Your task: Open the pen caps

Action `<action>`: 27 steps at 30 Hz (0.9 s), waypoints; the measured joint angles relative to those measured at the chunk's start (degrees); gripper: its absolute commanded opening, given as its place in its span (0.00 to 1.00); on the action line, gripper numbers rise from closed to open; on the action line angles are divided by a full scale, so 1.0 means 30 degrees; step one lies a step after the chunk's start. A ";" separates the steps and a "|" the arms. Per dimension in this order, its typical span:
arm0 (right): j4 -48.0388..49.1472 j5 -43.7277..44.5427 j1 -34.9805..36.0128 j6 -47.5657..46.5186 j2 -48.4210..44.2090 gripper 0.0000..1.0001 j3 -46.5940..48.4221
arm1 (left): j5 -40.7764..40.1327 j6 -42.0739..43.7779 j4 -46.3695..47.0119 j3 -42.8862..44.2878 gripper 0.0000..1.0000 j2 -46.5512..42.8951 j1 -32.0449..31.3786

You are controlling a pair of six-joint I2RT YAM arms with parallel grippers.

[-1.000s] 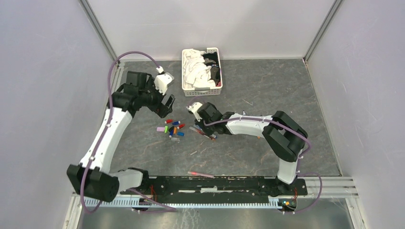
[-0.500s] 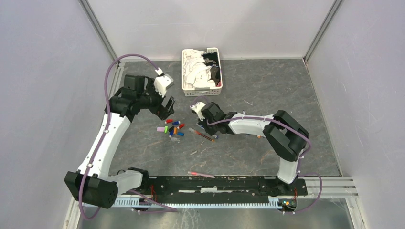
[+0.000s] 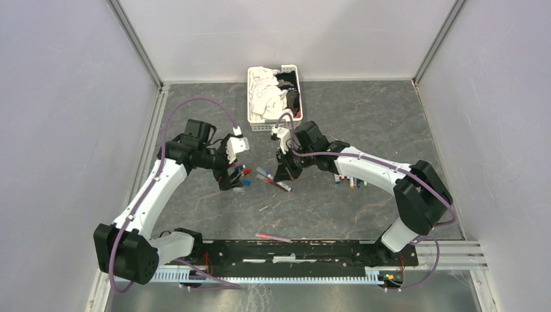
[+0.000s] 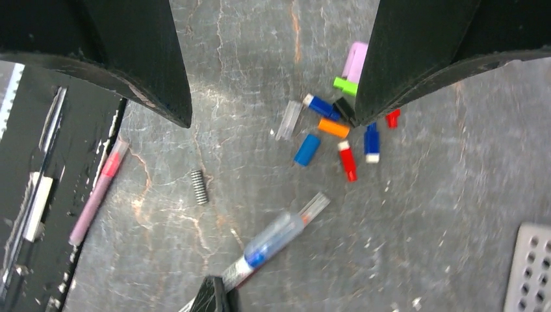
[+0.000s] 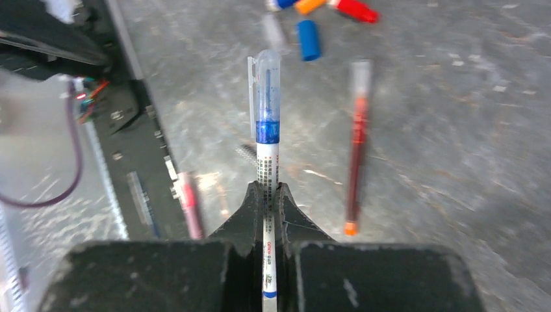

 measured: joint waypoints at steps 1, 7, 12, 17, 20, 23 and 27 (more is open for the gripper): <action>-0.0131 -0.0765 0.0022 0.0109 -0.0007 0.00 0.0124 | 0.0102 0.0364 0.0007 -0.0095 1.00 0.0000 -0.0270; -0.0962 -0.4262 0.0153 0.1035 0.0044 0.00 0.0168 | -0.0335 0.2441 0.0015 -0.0576 0.88 0.0000 -0.3417; -0.1005 -0.6098 0.0255 0.1800 0.0546 0.00 0.0532 | -0.1078 0.3075 -0.0007 -0.0743 0.74 0.0029 -0.4998; -0.0816 -0.7184 0.0481 0.2477 0.1515 0.00 0.1049 | -0.1559 0.3541 0.0000 -0.0743 0.58 0.0226 -0.5690; -0.0525 -0.7679 0.0517 0.2973 0.1778 0.00 0.1049 | -0.1625 0.3650 0.0000 -0.0758 0.50 0.0423 -0.6076; -0.0029 -0.8087 0.0568 0.3541 0.1967 0.00 0.1049 | -0.1734 0.3774 0.0000 -0.0860 0.41 0.0539 -0.6360; 0.0867 -0.8546 0.0583 0.4284 0.2186 0.00 0.1049 | -0.1989 0.3927 -0.0007 -0.1129 0.27 0.0707 -0.6623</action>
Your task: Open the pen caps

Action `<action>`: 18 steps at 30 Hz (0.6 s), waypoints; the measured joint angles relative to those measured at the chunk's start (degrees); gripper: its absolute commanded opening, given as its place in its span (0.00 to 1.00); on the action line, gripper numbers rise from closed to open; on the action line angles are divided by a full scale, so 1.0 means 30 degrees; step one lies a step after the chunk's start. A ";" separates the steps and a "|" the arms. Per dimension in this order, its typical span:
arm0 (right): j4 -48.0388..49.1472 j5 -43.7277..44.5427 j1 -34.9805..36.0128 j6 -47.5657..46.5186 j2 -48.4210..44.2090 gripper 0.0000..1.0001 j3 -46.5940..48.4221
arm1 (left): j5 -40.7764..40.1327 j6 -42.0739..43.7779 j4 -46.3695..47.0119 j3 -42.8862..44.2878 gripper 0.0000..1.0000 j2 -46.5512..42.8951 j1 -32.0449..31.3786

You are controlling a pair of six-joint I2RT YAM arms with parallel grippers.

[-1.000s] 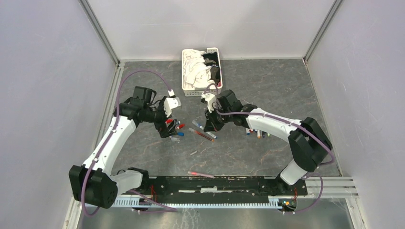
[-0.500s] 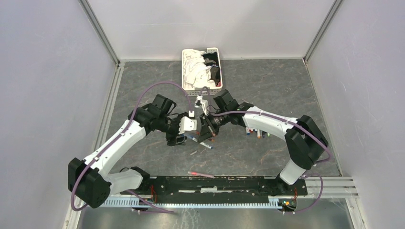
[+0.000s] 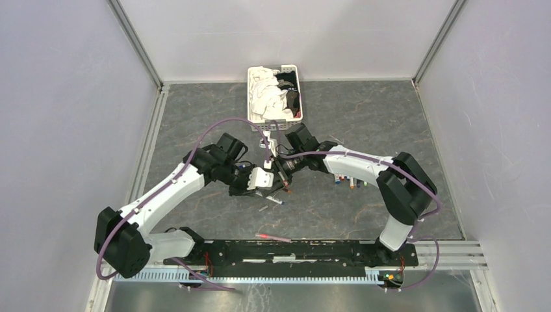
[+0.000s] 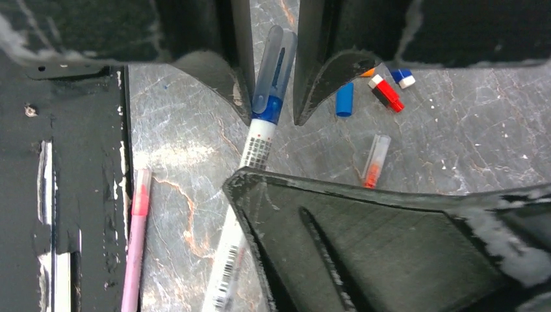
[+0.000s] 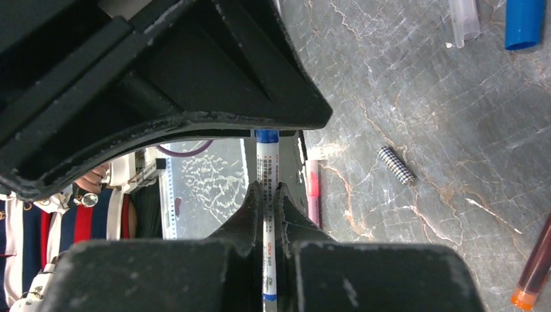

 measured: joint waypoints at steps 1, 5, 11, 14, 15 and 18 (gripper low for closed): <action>0.0138 -0.0087 0.0000 0.0182 0.0080 0.05 -0.0007 | -0.0080 0.0044 -0.0007 -0.0044 0.22 0.0058 -0.0029; 0.0962 -0.0160 -0.0058 0.0714 0.0313 0.30 -0.0138 | -0.0262 0.0342 -0.0576 -0.0138 0.02 0.0153 -0.0160; 0.2040 0.0036 0.0801 0.1377 0.0889 0.33 -0.0219 | -0.0474 0.0313 -0.0867 -0.0080 0.02 0.0452 -0.0233; 0.2375 0.0022 0.1392 0.1690 0.1384 0.27 -0.0219 | -0.0466 0.0306 -0.1020 0.0160 0.02 0.0452 -0.0306; 0.2557 -0.0022 0.1515 0.1858 0.1559 0.24 -0.0219 | -0.0459 0.0306 -0.1005 0.0284 0.02 0.0452 -0.0321; 0.3060 -0.0255 0.1654 0.2324 0.1851 0.10 -0.0189 | -0.0466 0.0313 -0.1064 0.0510 0.02 0.0444 -0.0313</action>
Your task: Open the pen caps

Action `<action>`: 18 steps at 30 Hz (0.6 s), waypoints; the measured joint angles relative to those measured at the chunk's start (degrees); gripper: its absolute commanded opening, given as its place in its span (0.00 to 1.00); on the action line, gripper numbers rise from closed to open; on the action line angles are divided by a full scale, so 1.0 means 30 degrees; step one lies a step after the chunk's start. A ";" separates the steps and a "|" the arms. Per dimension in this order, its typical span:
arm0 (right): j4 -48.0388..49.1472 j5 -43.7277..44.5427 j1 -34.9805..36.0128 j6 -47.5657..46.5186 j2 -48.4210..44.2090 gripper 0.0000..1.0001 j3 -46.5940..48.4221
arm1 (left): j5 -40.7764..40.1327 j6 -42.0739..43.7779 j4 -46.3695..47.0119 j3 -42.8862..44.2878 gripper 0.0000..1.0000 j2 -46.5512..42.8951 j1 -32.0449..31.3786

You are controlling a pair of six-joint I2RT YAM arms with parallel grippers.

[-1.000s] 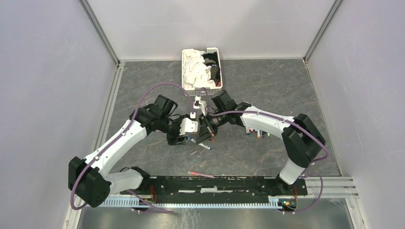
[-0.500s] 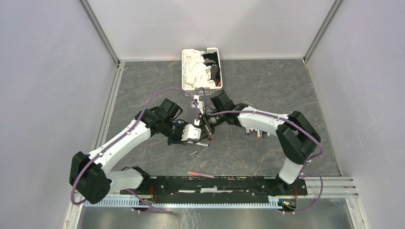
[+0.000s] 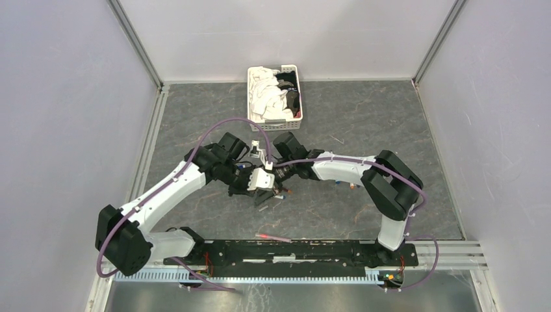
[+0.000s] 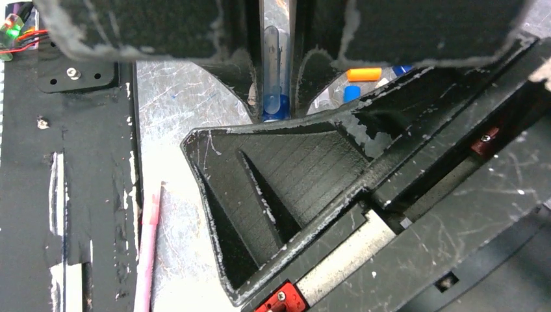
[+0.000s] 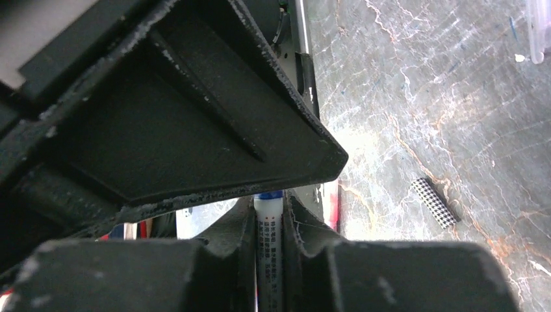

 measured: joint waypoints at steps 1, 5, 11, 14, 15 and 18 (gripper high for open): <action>0.0138 -0.0219 0.0007 0.0036 0.0029 0.04 0.0022 | 0.0022 0.0007 -0.0015 0.0007 0.02 -0.0022 0.0000; 0.0211 -0.0801 0.0007 0.0197 0.0284 0.00 0.0357 | 0.0036 0.0007 -0.0109 0.0058 0.02 -0.0211 0.0058; -0.0503 -0.1588 0.0007 0.0219 0.1508 0.00 0.1698 | -0.0466 0.0051 -0.0532 0.0073 0.02 -0.0291 0.0299; -0.1071 -0.1647 -0.0073 -0.0372 0.1734 0.00 0.1982 | -0.0685 0.0444 -0.0670 0.0073 0.02 -0.0291 0.0364; -0.1639 -0.1479 -0.0160 -0.1027 0.1581 0.00 0.1967 | -0.0685 0.0794 -0.0729 0.0073 0.02 -0.0291 0.0539; -0.0474 0.0481 -0.0313 -0.2018 -0.0095 0.00 0.0160 | 0.1982 0.3512 -0.0947 0.0117 0.02 -0.0073 0.3162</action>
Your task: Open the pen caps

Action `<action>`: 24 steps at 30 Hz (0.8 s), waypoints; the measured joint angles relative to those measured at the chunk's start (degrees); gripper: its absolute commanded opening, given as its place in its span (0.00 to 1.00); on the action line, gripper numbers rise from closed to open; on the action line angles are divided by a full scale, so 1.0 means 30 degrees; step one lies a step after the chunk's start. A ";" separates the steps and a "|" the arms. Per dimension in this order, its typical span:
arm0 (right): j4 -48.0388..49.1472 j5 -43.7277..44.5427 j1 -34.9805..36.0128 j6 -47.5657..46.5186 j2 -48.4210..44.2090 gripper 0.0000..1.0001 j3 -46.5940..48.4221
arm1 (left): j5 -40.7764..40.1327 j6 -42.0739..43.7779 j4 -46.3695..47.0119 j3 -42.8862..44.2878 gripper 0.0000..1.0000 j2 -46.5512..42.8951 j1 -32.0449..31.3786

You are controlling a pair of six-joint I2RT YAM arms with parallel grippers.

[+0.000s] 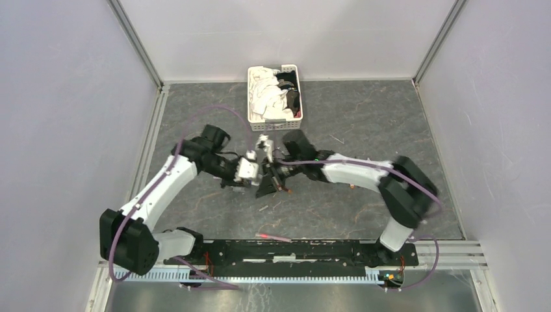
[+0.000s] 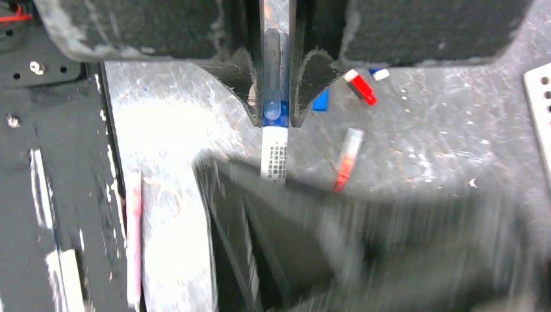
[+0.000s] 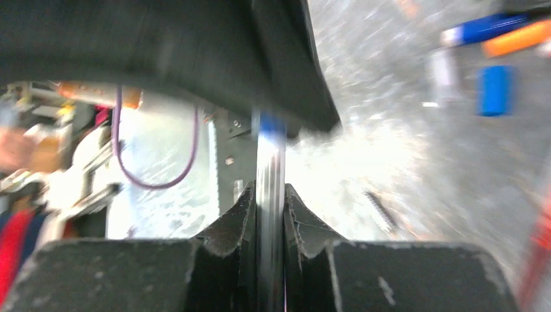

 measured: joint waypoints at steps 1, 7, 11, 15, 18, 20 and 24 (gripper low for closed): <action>0.1537 0.1690 -0.0175 -0.0175 -0.1807 0.00 -0.1676 | 0.1763 0.1348 -0.0160 0.0109 0.02 0.0175 0.1392; 0.4750 0.4051 -0.0823 0.0153 -0.6564 0.00 -0.5056 | 0.6142 0.4481 -0.2922 0.2302 0.02 0.0925 0.3548; 0.3650 0.3220 -0.0845 -0.0189 -0.6572 0.00 -0.5020 | 0.4320 0.4299 -0.2579 0.2215 0.02 0.0379 0.1974; 0.2317 0.2492 -0.0852 -0.0692 -0.6528 0.49 -0.4561 | 0.3111 0.3985 -0.2368 0.2215 0.02 -0.0124 0.1078; -0.0969 0.1785 -0.1508 -0.1122 -0.6309 0.59 -0.4524 | 0.0189 0.3752 -0.3497 0.1989 0.02 -0.0889 0.1217; -0.2375 0.1654 -0.1865 -0.1326 -0.5850 0.59 -0.4437 | -0.0823 0.3606 -0.3934 0.1770 0.02 -0.1297 0.0976; -0.3665 0.1319 -0.1865 -0.1282 -0.4962 0.60 -0.3810 | -0.1530 0.3082 -0.4233 0.1523 0.02 -0.1464 0.0262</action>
